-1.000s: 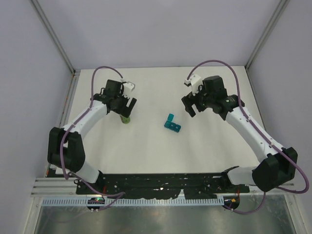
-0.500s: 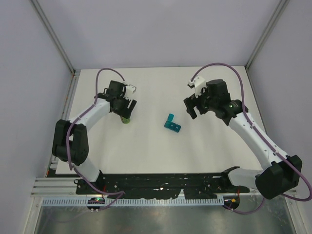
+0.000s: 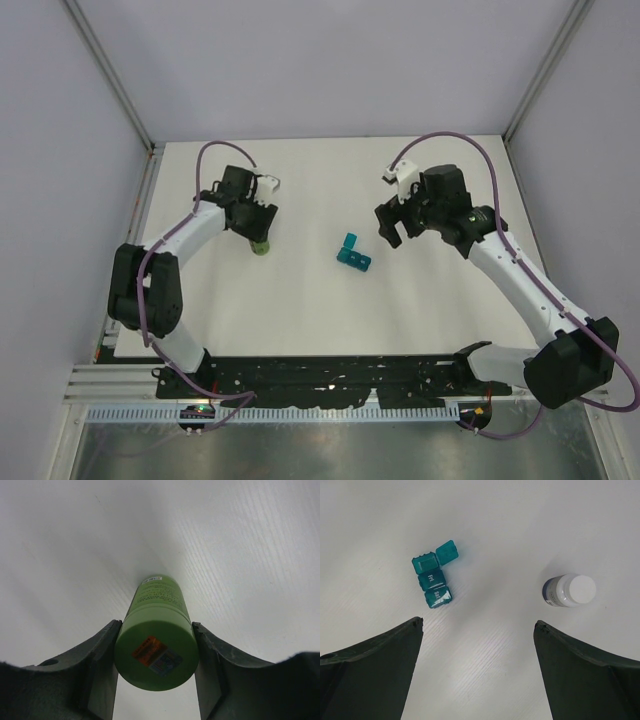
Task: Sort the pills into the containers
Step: Unscrew the lid of the pill bottle.
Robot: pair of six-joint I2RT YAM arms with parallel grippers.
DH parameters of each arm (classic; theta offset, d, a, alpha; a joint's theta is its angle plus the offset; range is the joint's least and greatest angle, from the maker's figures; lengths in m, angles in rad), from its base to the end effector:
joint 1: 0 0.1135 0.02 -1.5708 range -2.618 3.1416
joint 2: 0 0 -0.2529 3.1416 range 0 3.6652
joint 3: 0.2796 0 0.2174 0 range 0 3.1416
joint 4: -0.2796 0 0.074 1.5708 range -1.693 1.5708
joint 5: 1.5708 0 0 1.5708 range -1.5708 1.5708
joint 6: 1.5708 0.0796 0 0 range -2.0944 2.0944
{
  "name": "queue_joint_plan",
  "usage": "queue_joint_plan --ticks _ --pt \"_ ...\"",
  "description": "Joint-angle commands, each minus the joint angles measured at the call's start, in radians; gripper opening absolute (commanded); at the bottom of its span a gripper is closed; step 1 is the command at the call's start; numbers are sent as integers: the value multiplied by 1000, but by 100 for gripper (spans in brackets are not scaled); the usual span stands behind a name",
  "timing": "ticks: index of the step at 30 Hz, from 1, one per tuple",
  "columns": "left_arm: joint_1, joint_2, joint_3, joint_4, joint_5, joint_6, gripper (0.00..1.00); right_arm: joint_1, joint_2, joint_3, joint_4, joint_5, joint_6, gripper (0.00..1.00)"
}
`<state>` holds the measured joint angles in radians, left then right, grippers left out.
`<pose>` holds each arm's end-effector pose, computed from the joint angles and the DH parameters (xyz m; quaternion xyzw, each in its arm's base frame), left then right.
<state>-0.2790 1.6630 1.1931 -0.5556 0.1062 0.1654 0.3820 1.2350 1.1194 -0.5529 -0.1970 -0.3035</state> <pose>0.3209 -0.1007 0.1933 0.2259 0.9349 -0.0663 0.2656 0.2452 0.1153 0.2935 -0.3414 0.8291 0.1055 0.4301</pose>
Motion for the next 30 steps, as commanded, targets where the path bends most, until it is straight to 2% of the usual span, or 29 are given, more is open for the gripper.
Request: queue_joint_plan --ticks 1,3,4,8,12,15,21,30 --pt "4 -54 49 -49 107 20 15 1 6 39 39 -131 7 96" --pt "4 -95 59 -85 176 31 3 12 18 55 44 -171 4 97" --pt "3 -117 71 -111 208 34 0 15 23 60 48 -182 3 97" --pt "-15 -207 131 -205 357 36 0 76 61 89 79 -251 -19 97" --pt "-57 -293 183 -236 506 -24 0 156 81 103 131 -308 -37 97" --pt "-91 -318 238 -251 558 -79 0 221 112 149 117 -314 -52 97" --pt "-141 -332 333 -231 648 -202 0 271 115 215 134 -321 -51 96" --pt "-190 -365 318 -107 721 -329 0 282 104 244 151 -380 0 98"
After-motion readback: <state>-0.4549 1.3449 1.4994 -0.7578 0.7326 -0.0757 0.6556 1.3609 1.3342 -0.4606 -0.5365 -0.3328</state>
